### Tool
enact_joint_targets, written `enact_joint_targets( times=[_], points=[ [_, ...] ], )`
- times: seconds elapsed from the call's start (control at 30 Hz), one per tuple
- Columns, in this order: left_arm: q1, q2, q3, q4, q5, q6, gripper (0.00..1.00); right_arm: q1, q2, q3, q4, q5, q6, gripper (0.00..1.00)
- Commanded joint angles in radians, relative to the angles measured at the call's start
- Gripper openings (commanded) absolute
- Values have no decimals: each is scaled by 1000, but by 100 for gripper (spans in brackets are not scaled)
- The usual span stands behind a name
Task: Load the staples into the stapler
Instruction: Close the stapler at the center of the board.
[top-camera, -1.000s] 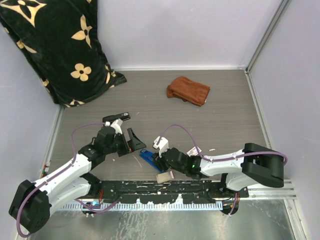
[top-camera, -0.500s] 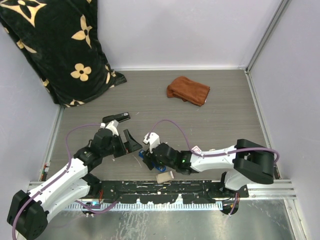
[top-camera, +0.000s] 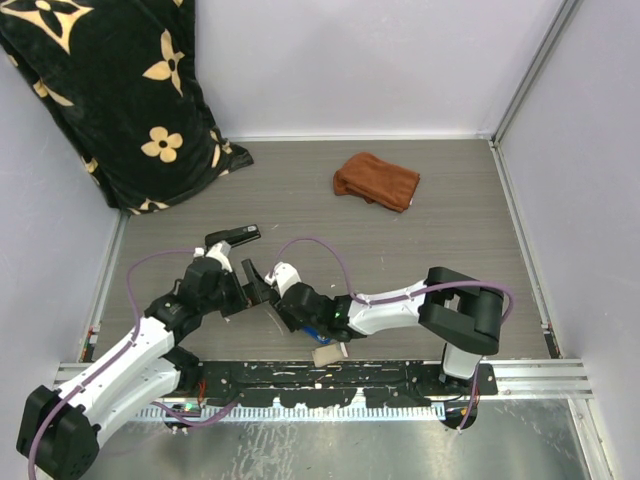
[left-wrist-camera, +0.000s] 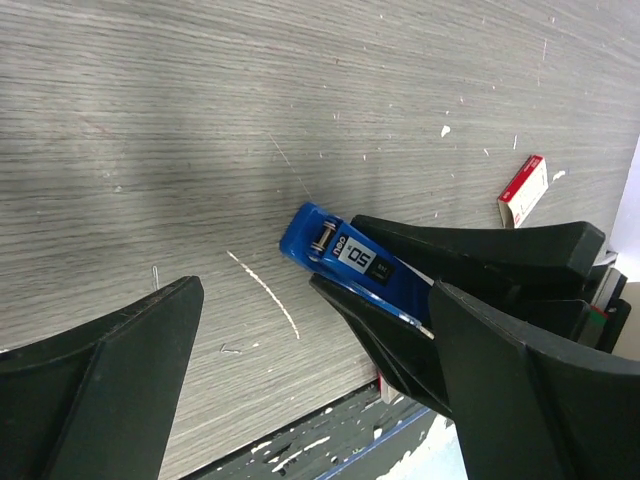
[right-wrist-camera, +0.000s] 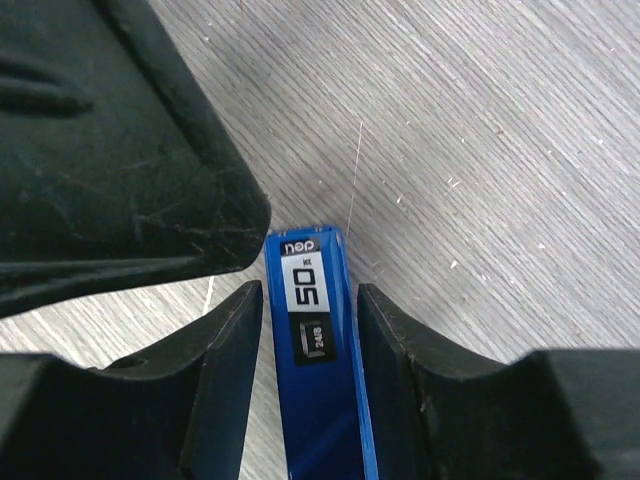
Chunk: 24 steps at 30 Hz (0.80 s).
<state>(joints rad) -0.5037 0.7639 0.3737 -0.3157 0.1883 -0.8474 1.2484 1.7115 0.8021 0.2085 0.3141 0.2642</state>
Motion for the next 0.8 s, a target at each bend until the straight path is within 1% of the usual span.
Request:
enact_joint_targets(
  times=[0.0, 0.07, 0.17, 0.23, 0.27, 0.43, 0.5, 0.53, 0.77],
  points=[
    [17, -27, 41, -10, -18, 21, 98, -6, 35, 46, 12, 34, -20, 47],
    [21, -32, 39, -14, -18, 21, 98, -9, 48, 48, 12, 39, -22, 38],
    [25, -37, 37, -18, -17, 19, 98, -11, 43, 37, 36, 40, -23, 17],
    [27, -38, 29, -9, -8, 14, 98, -15, 16, 16, 76, 29, -26, 5],
    [27, -38, 24, 2, 1, 6, 98, -20, 2, 3, 110, 24, -25, 1],
    [28, -39, -12, 87, 78, -44, 98, -50, -98, -107, 293, -71, -35, 1],
    [28, -35, -17, 112, 101, -61, 98, -57, -134, -143, 357, -86, -47, 1],
    [28, -34, -20, 125, 114, -69, 98, -58, -147, -158, 383, -121, -55, 1],
    [28, 18, -28, 215, 211, -93, 98, -59, -197, -213, 469, -161, -76, 1]
  ],
)
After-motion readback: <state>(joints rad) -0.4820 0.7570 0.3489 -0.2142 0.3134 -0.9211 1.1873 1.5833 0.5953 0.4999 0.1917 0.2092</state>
